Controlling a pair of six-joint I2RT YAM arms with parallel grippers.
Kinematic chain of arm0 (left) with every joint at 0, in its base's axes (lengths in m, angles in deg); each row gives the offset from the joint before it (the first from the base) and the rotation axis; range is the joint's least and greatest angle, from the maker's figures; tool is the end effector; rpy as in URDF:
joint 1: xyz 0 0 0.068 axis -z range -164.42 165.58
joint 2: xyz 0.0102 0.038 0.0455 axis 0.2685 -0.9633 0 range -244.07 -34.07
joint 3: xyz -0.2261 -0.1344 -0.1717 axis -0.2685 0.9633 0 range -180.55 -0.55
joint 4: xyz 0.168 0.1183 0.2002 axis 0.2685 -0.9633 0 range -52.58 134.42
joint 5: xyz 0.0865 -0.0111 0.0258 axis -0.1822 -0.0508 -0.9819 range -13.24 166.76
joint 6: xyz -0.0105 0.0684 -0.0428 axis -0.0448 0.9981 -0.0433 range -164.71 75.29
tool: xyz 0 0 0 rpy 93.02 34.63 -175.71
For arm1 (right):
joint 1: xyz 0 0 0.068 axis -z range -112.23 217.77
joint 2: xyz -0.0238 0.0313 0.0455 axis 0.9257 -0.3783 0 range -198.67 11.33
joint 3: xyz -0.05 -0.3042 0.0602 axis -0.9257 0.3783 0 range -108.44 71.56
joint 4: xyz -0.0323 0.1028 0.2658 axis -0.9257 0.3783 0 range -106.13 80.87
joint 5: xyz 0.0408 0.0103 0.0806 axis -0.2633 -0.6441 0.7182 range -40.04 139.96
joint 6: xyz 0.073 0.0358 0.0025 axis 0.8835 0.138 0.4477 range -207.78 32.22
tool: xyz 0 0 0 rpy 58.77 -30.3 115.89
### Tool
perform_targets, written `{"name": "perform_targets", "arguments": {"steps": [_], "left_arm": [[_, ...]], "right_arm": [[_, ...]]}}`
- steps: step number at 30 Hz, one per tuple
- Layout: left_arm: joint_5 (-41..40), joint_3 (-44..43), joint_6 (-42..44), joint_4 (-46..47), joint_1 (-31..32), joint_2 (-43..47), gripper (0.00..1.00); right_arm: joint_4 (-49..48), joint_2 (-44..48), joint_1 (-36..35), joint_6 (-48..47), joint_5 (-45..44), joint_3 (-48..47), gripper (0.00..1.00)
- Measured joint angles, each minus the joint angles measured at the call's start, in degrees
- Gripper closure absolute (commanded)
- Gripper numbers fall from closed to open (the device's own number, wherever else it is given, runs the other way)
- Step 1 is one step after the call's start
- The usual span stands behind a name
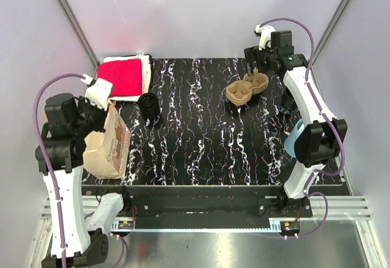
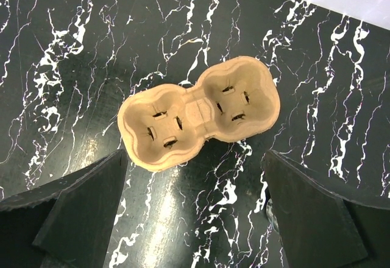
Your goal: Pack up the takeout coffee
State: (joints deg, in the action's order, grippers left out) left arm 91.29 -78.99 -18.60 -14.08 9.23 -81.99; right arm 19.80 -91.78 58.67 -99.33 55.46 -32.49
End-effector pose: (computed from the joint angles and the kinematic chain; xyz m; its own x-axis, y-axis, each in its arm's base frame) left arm 0.1452 -0.0017 0.4640 -0.3690 0.3877 -0.8447 0.3069 0.9087 0.2830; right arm 0.4715 0.0824 0.3937 -0.5078 -0.2832 -0.8136 -0.3435 0.9326 -0.1102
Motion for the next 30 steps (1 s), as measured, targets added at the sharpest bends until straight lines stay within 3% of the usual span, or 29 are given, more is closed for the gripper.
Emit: {"name": "perform_targets", "arguments": {"steps": [19,25,30], "left_arm": [[19.41,0.44,2.36,-4.76,5.35,3.19,1.0],[20.96,0.46,1.6,-2.78,11.69,1.97,1.0],[18.43,0.44,0.33,0.26,21.49,-1.14,1.0]], "right_arm": [[0.37,5.6,0.0,0.9,-0.11,2.71,0.0],[0.39,5.6,0.0,0.9,-0.5,3.06,0.0],[0.37,5.6,0.0,0.92,-1.49,3.26,0.0]]}}
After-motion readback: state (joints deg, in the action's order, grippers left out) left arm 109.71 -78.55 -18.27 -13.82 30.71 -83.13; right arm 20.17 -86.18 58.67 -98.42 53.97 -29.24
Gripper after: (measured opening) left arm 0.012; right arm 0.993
